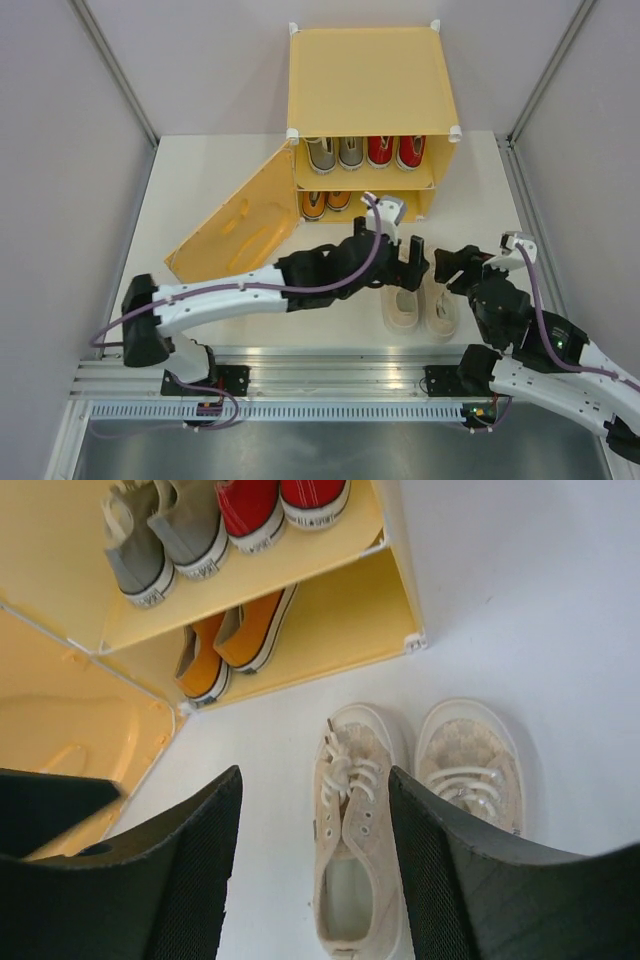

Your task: Place and organize the shoes in the shoe cabinet

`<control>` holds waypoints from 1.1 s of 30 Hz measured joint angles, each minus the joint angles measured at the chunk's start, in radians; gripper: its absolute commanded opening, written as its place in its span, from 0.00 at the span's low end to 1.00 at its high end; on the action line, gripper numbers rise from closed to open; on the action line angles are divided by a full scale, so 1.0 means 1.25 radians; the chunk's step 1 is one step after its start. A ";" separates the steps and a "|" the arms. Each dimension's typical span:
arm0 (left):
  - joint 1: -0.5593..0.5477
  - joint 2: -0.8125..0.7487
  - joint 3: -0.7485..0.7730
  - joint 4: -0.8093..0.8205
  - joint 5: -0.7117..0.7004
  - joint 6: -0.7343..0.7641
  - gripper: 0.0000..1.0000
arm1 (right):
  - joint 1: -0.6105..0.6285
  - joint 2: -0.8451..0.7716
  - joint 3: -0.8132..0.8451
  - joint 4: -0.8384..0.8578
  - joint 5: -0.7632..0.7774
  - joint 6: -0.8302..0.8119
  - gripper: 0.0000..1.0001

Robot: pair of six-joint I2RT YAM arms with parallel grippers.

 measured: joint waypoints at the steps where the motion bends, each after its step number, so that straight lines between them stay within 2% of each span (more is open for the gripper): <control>1: 0.000 -0.045 -0.011 -0.017 -0.021 0.022 0.99 | 0.000 0.005 -0.016 0.001 -0.010 0.008 0.65; 7: 0.002 -0.283 -0.039 -0.092 -0.147 0.182 0.99 | -0.001 0.033 -0.095 0.026 -0.074 0.048 0.75; 15: 0.002 -0.487 -0.112 -0.160 -0.312 0.338 1.00 | -0.001 0.288 -0.172 0.089 -0.145 0.113 0.78; 24: 0.002 -0.703 -0.208 -0.136 -0.406 0.426 1.00 | -0.001 0.466 -0.216 0.176 -0.183 0.148 0.80; 33: 0.005 -0.725 -0.290 -0.113 -0.433 0.480 1.00 | -0.003 0.581 -0.205 0.235 -0.166 0.145 0.82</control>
